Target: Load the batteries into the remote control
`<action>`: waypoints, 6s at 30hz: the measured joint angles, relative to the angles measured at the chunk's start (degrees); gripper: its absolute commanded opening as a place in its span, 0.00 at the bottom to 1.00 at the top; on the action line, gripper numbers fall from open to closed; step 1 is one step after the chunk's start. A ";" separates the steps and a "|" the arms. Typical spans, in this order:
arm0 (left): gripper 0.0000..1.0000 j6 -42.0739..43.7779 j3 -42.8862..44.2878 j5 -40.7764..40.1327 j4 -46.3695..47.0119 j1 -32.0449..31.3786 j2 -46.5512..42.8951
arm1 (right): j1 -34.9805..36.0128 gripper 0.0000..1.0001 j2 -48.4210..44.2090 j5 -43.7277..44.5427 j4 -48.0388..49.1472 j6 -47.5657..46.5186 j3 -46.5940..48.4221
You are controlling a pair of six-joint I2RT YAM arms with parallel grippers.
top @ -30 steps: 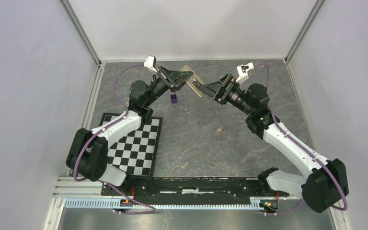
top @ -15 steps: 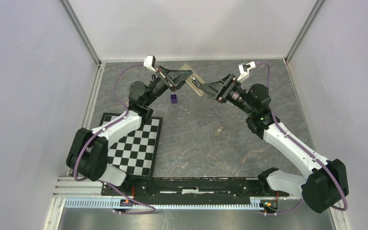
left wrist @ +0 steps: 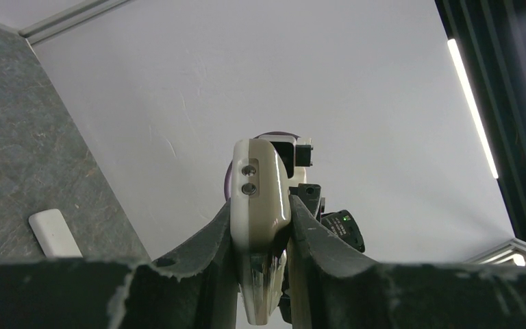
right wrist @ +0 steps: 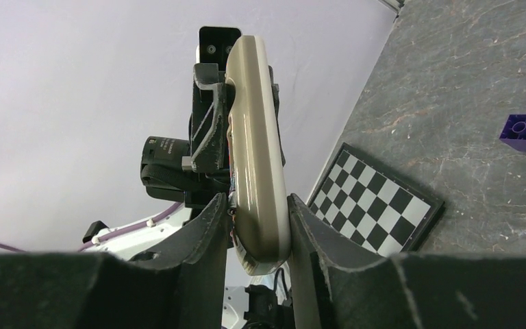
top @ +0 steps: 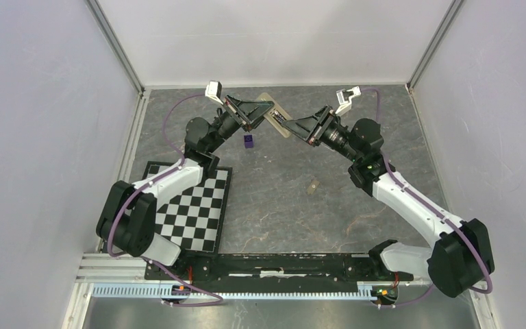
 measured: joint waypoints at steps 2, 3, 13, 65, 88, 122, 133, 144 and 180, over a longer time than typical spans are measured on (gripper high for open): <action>0.02 -0.11 0.00 -0.17 0.44 0.02 0.46 | 0.00 0.28 0.31 -0.04 0.31 0.20 0.00; 0.02 -0.39 0.00 -0.33 0.48 0.04 0.81 | -0.02 0.27 0.61 0.02 0.35 0.24 0.00; 0.02 -0.33 0.00 -0.79 0.55 0.09 1.62 | 0.00 0.26 2.03 0.85 -0.44 0.70 0.33; 0.02 6.38 -0.48 17.81 -4.72 3.45 2.08 | -1.31 0.54 5.84 -13.03 -11.76 -31.89 8.72; 0.02 12.90 -1.22 15.87 -11.47 3.61 0.50 | -2.08 0.95 5.20 -5.27 -19.10 -38.38 8.81; 0.24 22.12 -5.18 -7.82 -19.80 -11.19 23.06 | -6.80 0.75 0.50 22.45 -42.25 -48.15 -13.25; 0.58 20.28 -12.96 -12.74 -16.28 -11.50 20.85 | -6.32 0.66 0.63 18.36 -42.18 -50.60 -13.51; 0.79 18.62 -17.46 -19.26 -25.35 -11.58 10.88 | 2.45 0.57 6.56 18.40 -41.48 -57.99 -10.01; 0.89 25.35 -10.84 -31.52 -60.39 -11.19 -5.64 | 7.41 0.00 18.75 17.90 -39.65 -65.00 -4.48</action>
